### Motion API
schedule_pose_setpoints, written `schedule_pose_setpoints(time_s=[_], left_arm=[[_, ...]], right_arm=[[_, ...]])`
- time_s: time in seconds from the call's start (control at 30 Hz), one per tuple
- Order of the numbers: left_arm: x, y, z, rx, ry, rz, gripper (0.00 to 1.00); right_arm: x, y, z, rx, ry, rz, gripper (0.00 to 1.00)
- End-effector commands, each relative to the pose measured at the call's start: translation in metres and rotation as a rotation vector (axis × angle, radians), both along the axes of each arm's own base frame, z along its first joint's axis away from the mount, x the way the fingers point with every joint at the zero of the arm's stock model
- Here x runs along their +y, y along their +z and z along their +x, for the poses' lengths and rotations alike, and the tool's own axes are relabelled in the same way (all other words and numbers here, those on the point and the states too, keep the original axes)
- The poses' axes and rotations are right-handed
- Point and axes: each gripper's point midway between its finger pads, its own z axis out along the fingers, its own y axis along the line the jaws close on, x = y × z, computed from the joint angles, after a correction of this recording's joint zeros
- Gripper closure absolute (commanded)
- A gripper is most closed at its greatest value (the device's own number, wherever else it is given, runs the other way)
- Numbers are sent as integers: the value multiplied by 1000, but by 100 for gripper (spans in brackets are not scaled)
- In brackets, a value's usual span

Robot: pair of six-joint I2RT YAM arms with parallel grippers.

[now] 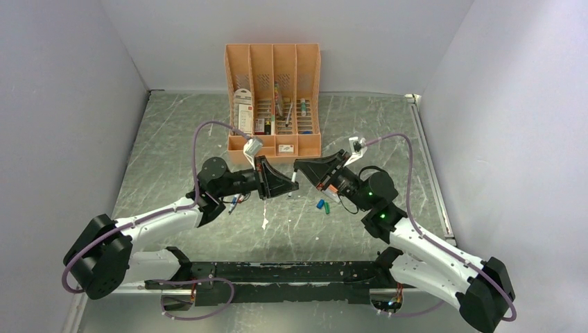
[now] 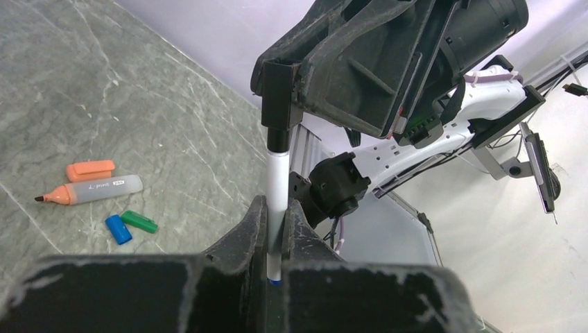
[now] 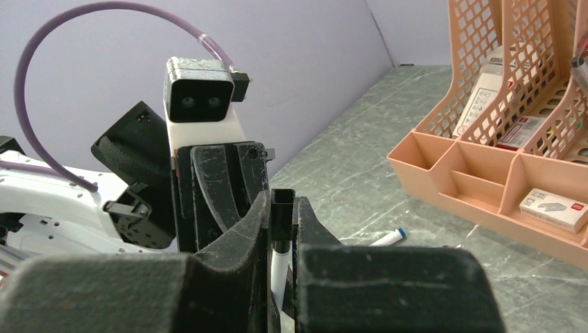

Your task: Insert the pens into the pen caps

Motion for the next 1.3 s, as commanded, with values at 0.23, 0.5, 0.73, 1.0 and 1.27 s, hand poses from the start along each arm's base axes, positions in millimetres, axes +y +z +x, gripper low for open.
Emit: schedule_pose_setpoints(time_s=[0.23, 0.5, 0.73, 1.0, 1.27], left_arm=[[7, 128, 30, -275, 124, -258, 93], [12, 156, 33, -346, 162, -261, 93], [17, 162, 35, -363, 167, -262, 93], [6, 103, 39, -279, 118, -105, 93], [21, -14, 66, -71, 286, 156, 93]], right_arm=[[23, -100, -52, 180, 276, -218, 100], [26, -104, -60, 183, 320, -200, 100], [27, -109, -63, 192, 327, -206, 100], [4, -47, -30, 119, 83, -16, 90], [-65, 13, -21, 29, -216, 186, 59]])
